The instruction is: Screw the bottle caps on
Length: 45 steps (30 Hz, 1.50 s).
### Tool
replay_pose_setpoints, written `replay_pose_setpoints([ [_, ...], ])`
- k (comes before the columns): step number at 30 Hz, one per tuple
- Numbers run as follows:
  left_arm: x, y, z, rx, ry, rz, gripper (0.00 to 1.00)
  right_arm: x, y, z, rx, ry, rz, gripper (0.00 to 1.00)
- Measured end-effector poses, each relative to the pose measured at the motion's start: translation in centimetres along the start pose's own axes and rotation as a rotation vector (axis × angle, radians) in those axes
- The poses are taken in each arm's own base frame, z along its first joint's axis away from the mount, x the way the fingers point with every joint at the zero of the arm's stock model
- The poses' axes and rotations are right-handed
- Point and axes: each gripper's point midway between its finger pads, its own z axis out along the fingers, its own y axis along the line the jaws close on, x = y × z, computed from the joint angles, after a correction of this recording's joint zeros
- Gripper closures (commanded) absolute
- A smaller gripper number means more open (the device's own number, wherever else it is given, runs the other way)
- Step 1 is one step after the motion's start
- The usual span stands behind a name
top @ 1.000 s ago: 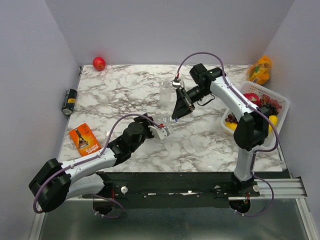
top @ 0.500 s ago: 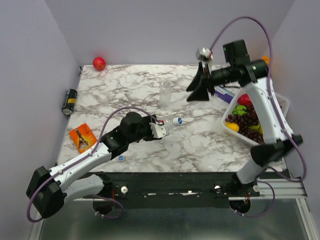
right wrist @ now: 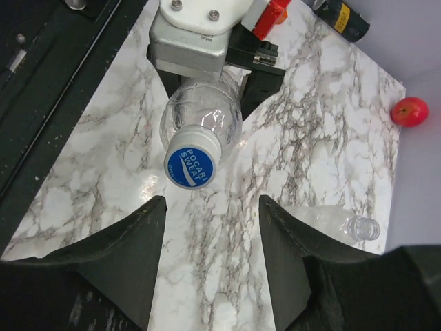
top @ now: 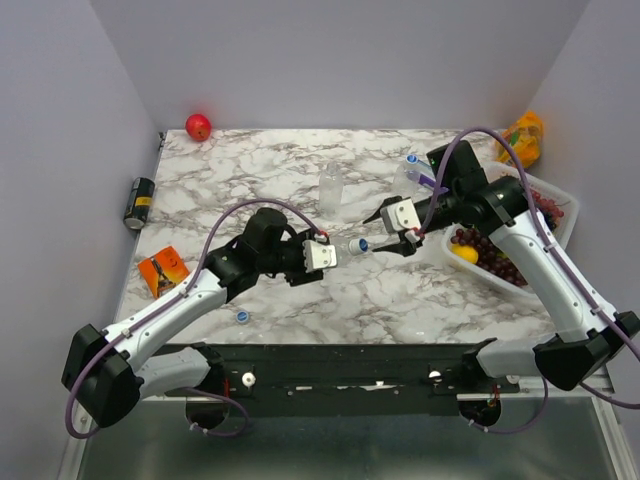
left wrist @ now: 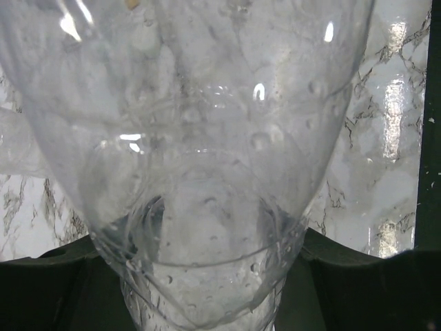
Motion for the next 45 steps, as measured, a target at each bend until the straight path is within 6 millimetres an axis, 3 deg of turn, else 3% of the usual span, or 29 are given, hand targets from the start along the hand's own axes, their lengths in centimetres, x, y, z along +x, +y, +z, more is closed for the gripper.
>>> replay_pose_setpoints([
  [10,-0.1,0.0,0.5,0.031,0.010,0.009,1.00,-0.7,1.5,1.2,-0.094,-0.014,-0.186,0.45],
  [17,0.1,-0.1,0.6,0.038,0.014,0.008,1.00,-0.6,1.9,1.8,-0.120,-0.018,-0.198,0.54],
  [20,0.1,-0.1,0.6,0.038,0.014,0.008,1.00,-0.7,1.5,1.9,-0.108,-0.018,-0.197,0.63],
  [23,0.2,0.0,0.6,0.035,0.016,0.004,1.00,-0.5,1.2,2.1,-0.094,-0.011,-0.179,0.83],
  [24,0.2,0.0,0.5,0.034,0.018,-0.001,1.00,-0.4,1.0,2.2,-0.085,-0.009,-0.164,0.96],
  [26,0.4,0.3,0.5,0.017,0.025,-0.011,1.00,-0.2,0.7,2.3,-0.068,0.001,-0.101,1.00],
  [29,0.9,1.5,0.6,-0.068,0.039,-0.039,1.00,0.1,-1.0,2.5,-0.038,0.027,0.105,1.00],
  [36,2.4,9.0,-2.2,-0.519,0.186,0.033,1.00,2.7,-7.5,3.4,0.012,-0.045,0.822,1.00],
  [38,3.3,10.3,-3.2,-0.621,0.254,0.137,1.00,3.4,-7.4,4.0,-0.049,-0.142,1.104,1.00],
  [42,4.5,10.4,-3.9,-0.695,0.344,0.426,1.00,5.7,-4.3,5.3,-0.278,-0.252,1.743,0.99],
  [45,3.0,9.8,-3.5,-0.691,0.322,0.580,1.00,6.8,-4.2,7.0,-0.361,-0.240,1.908,0.95],
])
